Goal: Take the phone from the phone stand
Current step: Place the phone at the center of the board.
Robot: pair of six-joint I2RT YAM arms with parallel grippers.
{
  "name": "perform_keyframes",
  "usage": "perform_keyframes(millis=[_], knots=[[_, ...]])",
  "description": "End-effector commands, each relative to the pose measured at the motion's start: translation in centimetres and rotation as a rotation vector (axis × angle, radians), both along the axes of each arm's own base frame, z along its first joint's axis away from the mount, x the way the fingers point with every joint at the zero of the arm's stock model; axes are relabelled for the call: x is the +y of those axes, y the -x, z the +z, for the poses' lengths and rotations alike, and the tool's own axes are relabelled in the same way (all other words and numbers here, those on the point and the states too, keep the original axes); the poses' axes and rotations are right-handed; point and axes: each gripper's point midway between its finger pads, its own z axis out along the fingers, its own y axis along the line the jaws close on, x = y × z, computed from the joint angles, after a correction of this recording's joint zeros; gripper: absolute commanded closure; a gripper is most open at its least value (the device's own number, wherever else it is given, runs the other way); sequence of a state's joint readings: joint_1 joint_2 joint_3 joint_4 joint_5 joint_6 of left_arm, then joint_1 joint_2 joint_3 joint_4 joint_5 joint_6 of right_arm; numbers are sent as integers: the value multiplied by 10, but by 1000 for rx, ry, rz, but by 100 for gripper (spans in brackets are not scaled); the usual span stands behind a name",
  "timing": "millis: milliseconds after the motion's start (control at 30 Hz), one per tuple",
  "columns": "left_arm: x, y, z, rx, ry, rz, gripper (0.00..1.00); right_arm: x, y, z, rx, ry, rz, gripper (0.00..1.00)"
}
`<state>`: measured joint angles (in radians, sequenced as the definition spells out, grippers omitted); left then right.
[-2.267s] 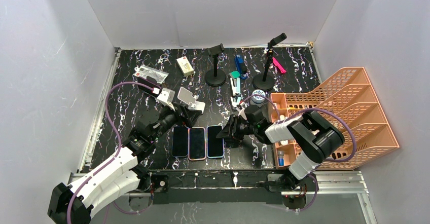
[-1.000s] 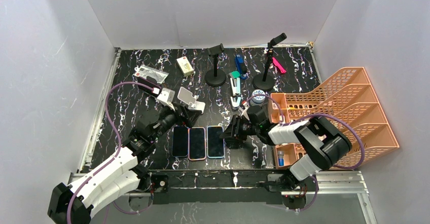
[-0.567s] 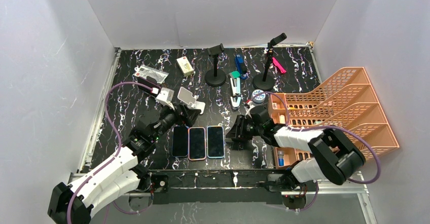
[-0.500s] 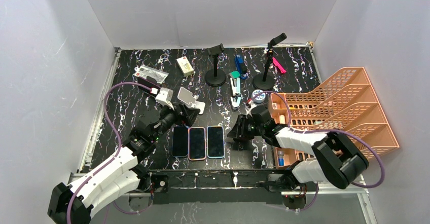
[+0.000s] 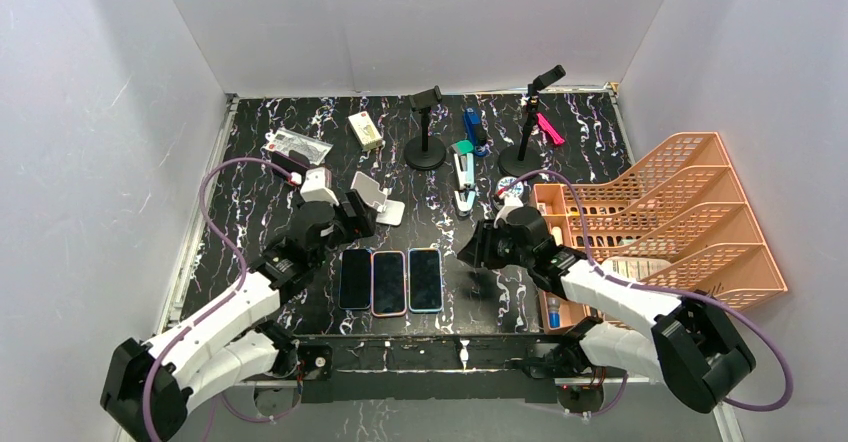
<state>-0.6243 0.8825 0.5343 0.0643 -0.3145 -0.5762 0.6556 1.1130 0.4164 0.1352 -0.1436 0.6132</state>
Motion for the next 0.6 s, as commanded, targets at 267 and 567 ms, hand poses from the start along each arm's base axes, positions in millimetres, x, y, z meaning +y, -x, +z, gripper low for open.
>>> perform_keyframes(millis=[267, 567], knots=[[16, -35, -10, 138, 313, 166, 25, 0, -9, 35, -146, -44, 10, 48], [10, -57, -13, 137, 360, 180, 33, -1, -8, 45, -176, -66, 8, 48]])
